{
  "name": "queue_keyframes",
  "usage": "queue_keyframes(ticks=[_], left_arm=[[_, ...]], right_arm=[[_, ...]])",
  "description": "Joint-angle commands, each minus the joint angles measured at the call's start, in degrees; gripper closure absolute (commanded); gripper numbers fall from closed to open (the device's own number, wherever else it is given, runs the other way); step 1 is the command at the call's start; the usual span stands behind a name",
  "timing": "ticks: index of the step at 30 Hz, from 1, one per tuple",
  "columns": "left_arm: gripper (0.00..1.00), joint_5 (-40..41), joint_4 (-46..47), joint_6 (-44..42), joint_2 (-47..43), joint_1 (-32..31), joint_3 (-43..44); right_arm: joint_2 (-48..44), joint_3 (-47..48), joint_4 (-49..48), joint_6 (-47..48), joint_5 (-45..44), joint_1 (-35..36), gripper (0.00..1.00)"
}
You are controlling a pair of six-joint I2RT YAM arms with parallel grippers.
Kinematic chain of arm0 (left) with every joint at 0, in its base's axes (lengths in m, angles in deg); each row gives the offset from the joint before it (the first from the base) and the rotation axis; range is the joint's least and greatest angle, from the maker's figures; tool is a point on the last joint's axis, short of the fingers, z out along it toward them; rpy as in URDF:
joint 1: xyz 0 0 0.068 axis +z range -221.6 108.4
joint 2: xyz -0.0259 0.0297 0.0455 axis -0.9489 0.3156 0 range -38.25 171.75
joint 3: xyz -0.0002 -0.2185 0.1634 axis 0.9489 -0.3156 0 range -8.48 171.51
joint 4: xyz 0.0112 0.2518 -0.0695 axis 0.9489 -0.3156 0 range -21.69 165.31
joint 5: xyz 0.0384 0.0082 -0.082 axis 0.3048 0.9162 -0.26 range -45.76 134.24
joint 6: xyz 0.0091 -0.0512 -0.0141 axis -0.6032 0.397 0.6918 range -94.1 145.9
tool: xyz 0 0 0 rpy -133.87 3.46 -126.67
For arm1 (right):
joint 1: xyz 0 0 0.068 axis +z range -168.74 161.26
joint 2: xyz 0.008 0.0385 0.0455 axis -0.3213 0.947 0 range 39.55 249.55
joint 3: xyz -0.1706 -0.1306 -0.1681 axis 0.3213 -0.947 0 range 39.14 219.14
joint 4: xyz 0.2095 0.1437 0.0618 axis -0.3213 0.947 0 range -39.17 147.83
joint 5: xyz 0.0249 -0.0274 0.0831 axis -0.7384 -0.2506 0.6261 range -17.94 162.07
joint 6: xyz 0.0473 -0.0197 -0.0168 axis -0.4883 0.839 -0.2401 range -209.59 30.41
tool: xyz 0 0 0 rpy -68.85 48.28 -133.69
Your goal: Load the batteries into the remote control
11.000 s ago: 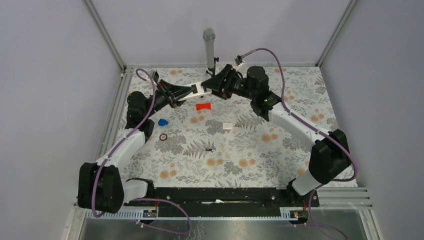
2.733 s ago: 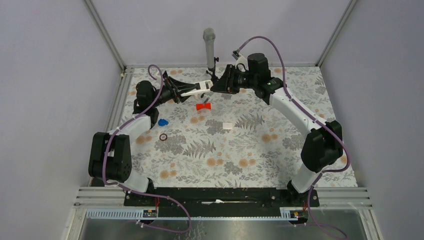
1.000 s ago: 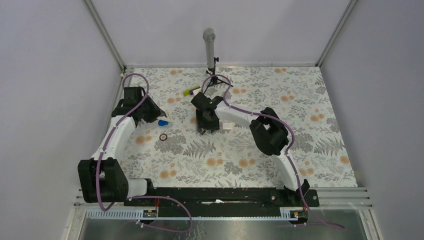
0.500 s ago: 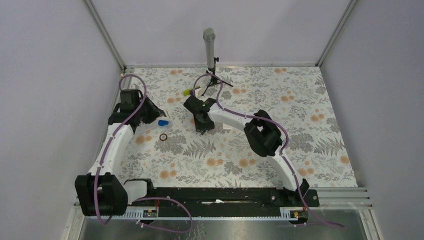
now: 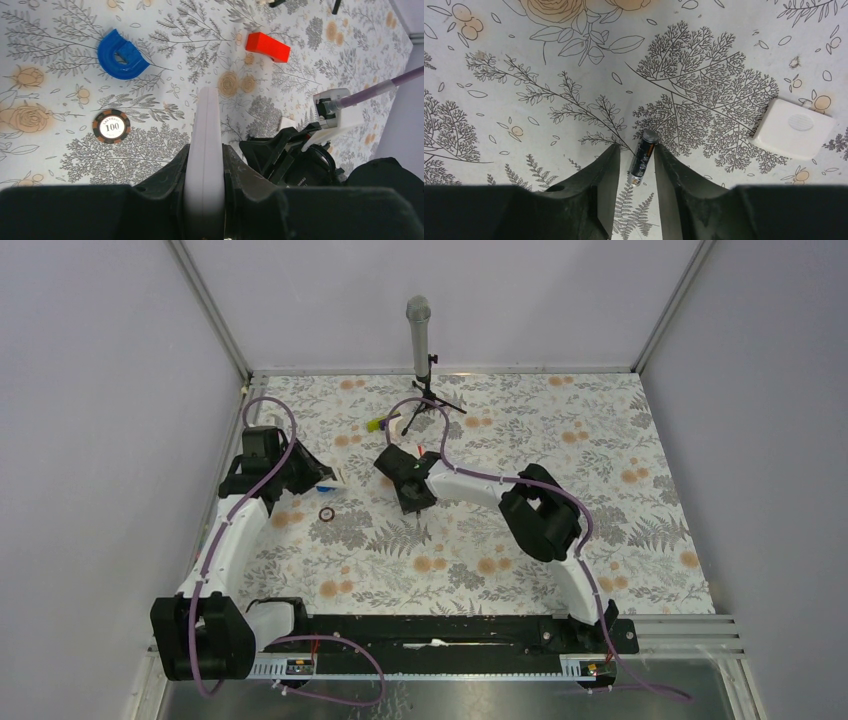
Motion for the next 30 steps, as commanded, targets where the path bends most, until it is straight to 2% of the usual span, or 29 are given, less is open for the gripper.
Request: queue_keyframes(ticks=[1,4,10,11,14,17,24,28,30], left_arm=[[1.0,-6.25,5.28,-0.02,-1.35,0.35,-0.65],[1.0,-9.08,7.42,0.75,-2.0,0.4,-1.87],[1.0,-9.52,8.55,0.13,-3.52,0.46,-2.17],[1.0,-9.53,8.35,-0.07,-3.51,0.47,-1.98],[1.0,-9.49,7.53,-0.77,-3.55,0.39,-1.43],[1.0,-9.25,6.7,-1.37,-3.55,0.39,-1.04],[1.0,-10.42,7.07,-0.82,-3.02,0.56,-1.73],[1.0,-11.63,7.73,-0.76,-2.4,0.57,-2.16],[1.0,-11.9,7.81,-1.26,-1.87,0.51,-1.99]], right_arm=[[2.92,-6.68,-1.43,1.57,0.9,-0.03,0.65],[1.7,-9.67,-4.01,0.9,1.11,-0.04,0.73],[0.16,-13.58,-5.78,0.24,2.05,0.01,0.82],[0.06,-13.72,-5.71,0.2,2.16,0.06,0.79],[-0.19,-14.17,-4.79,0.19,1.9,0.14,0.61],[-1.25,-15.47,-3.46,0.12,1.07,0.35,0.58],[-2.25,-16.8,0.54,-1.69,1.43,0.92,0.66],[-2.21,-16.72,1.38,-2.44,-0.13,0.95,0.83],[-2.25,-16.03,1.82,-2.44,-0.94,0.93,0.88]])
